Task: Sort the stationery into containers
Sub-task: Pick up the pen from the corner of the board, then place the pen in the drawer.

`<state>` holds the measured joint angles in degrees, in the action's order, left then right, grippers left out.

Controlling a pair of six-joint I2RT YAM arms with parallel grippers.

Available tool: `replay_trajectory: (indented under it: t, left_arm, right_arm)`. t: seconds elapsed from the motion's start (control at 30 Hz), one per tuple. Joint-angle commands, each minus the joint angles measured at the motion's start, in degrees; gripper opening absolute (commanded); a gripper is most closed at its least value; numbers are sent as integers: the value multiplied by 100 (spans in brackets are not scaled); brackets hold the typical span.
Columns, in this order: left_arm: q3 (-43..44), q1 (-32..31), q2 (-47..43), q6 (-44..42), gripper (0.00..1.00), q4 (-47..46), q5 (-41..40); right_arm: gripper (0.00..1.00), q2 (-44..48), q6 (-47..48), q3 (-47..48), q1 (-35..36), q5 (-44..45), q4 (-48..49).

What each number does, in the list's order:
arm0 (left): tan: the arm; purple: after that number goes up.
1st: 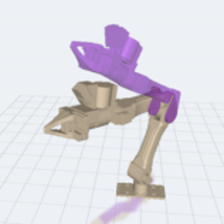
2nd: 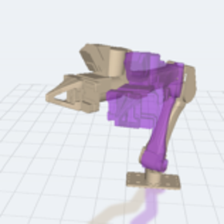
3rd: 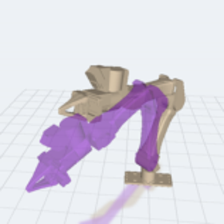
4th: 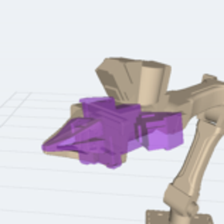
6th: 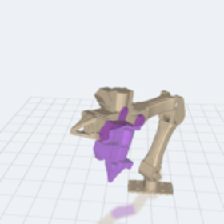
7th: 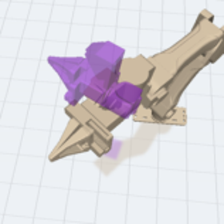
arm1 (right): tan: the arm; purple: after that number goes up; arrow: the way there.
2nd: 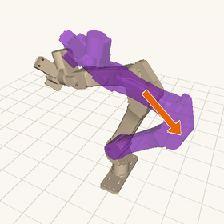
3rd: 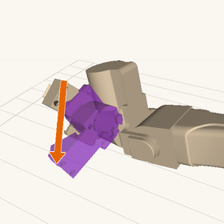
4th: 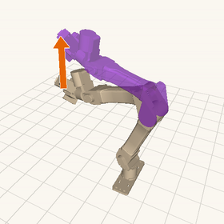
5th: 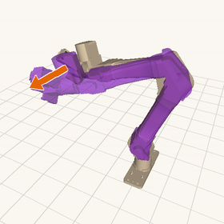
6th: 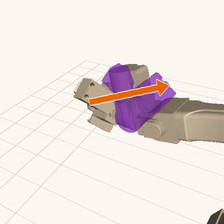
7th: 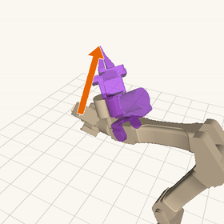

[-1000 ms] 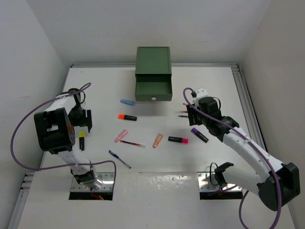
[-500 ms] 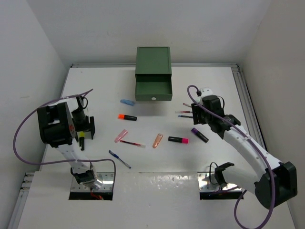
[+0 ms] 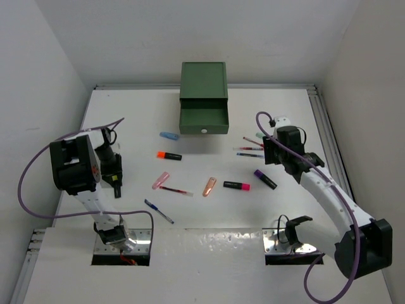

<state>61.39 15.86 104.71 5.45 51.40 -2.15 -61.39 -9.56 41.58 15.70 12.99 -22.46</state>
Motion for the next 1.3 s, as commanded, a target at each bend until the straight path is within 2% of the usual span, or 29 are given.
replay_trajectory:
  t: [0.0, 0.07, 0.1, 0.2, 0.3, 0.37, 0.4, 0.5, 0.67, 0.83, 0.97, 1.13, 1.23, 1.27]
  left_arm:
    - [154, 84, -28, -79, 31, -842, 170]
    - [408, 93, -204, -141, 31, -868, 635]
    - [496, 84, -483, -272, 31, -955, 1098]
    - [918, -38, -1188, -692, 27, -1236, 1804]
    - [1627, -416, -1680, -1359, 27, -1334, 3303]
    - [1998, -784, -1822, -1468, 29, -1491, 3720]
    - [2453, -951, -1805, -1555, 30, -1527, 4018]
    - [3384, -1889, -1577, -1854, 30, -1484, 4100]
    - [4161, -2762, -998, -2223, 30, -1493, 4091]
    - [5153, -3281, -207, -2487, 30, -1176, 4206]
    - [5357, -3668, 76, -2619, 31, -1316, 3706]
    - [5761, -3941, 541, -2725, 33, -1106, 3476]
    - [5858, -4003, 691, -2777, 40, -1053, 3354]
    - [5911, -4055, 709, -2795, 47, -1035, 3336]
  right_arm:
    - [55, 223, 209, -71, -190, -191, 58]
    - [53, 329, 384, -150, -339, -481, -65]
    - [53, 364, 533, -177, -383, -621, -118]
    - [53, 504, 814, -325, -515, -1114, -285]
    - [52, 601, 912, -484, -551, -1282, -294]
    - [52, 584, 1112, -546, -551, -1273, -277]
    - [52, 514, 1123, -563, -568, -1273, -259]
    - [51, 356, 1149, -555, -586, -1238, -207]
    - [51, 145, 1281, -625, -604, -1229, -49]
    - [51, -110, 1527, -651, -595, -1273, -31]
    - [51, -277, 1668, -678, -604, -1256, 66]
    - [53, -584, 1747, -625, -630, -1264, 58]
    - [54, -795, 1808, -599, -630, -1273, -30]
    - [54, -848, 1826, -590, -639, -1273, -57]
